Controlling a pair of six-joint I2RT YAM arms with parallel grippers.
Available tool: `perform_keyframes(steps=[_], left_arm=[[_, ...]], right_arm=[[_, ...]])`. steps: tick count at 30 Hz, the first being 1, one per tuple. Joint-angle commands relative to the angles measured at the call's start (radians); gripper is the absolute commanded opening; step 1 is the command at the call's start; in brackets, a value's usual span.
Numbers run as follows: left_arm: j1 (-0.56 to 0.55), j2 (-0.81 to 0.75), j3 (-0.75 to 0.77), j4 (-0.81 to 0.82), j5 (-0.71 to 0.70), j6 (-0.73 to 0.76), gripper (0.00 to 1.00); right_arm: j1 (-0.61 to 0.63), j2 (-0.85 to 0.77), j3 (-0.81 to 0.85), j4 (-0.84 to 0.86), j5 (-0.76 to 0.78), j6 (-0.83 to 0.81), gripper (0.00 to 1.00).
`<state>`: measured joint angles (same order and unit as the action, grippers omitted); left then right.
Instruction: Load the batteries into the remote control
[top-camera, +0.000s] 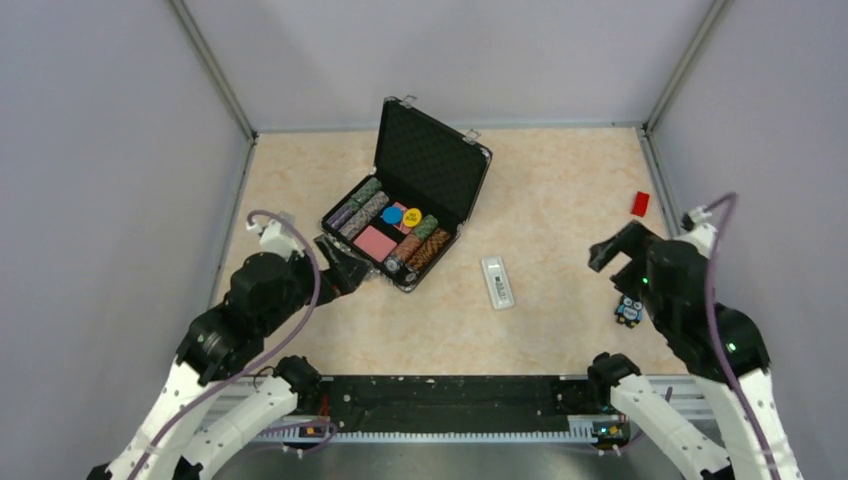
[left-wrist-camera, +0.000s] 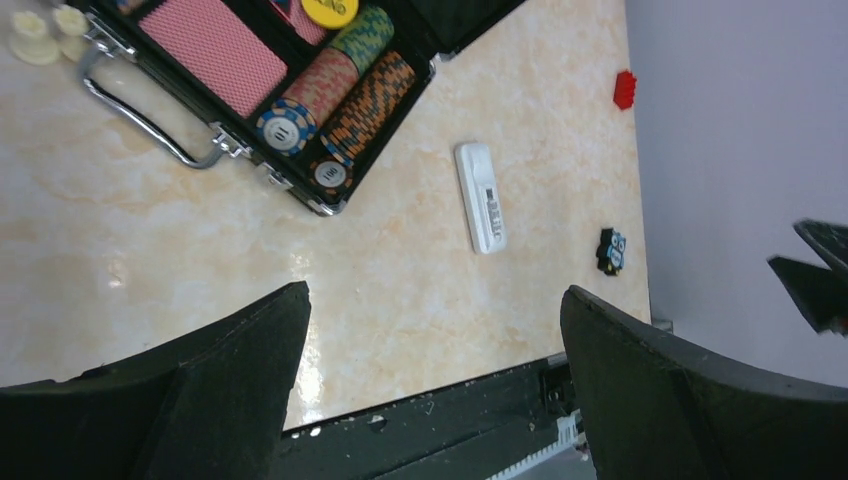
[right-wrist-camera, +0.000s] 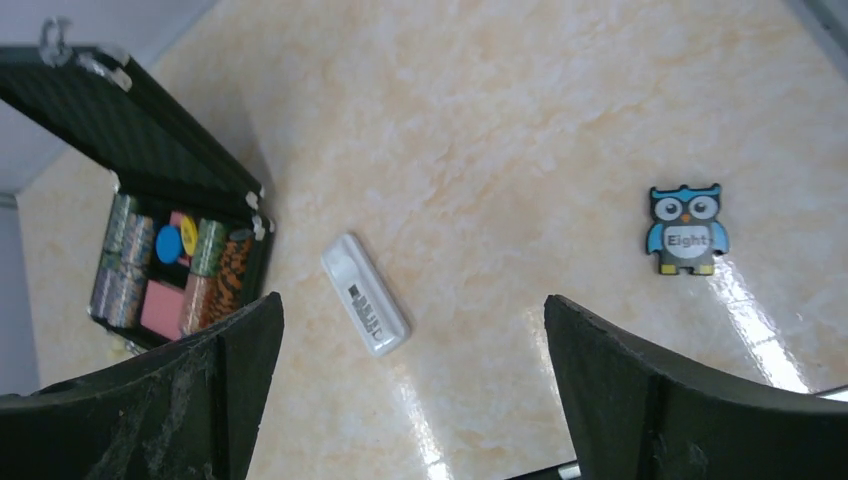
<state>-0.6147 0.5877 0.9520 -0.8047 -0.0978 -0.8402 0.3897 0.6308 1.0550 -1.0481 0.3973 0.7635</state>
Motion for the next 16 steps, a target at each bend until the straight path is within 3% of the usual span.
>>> perform_keyframes(steps=[1,7,16], left_arm=[[0.006,-0.121,0.019,-0.122,-0.123,-0.032,0.99],[0.005,-0.302,-0.027,-0.203,-0.192,-0.114,0.99],[0.005,-0.451,-0.099,-0.248,-0.163,-0.121,0.99]], right_arm=[[-0.005,-0.112,0.077,-0.271,0.184,0.142,0.99],[-0.005,-0.237,0.136,-0.339,0.183,0.149,0.99],[-0.003,-0.341,0.129,-0.370,0.107,0.135,0.99]])
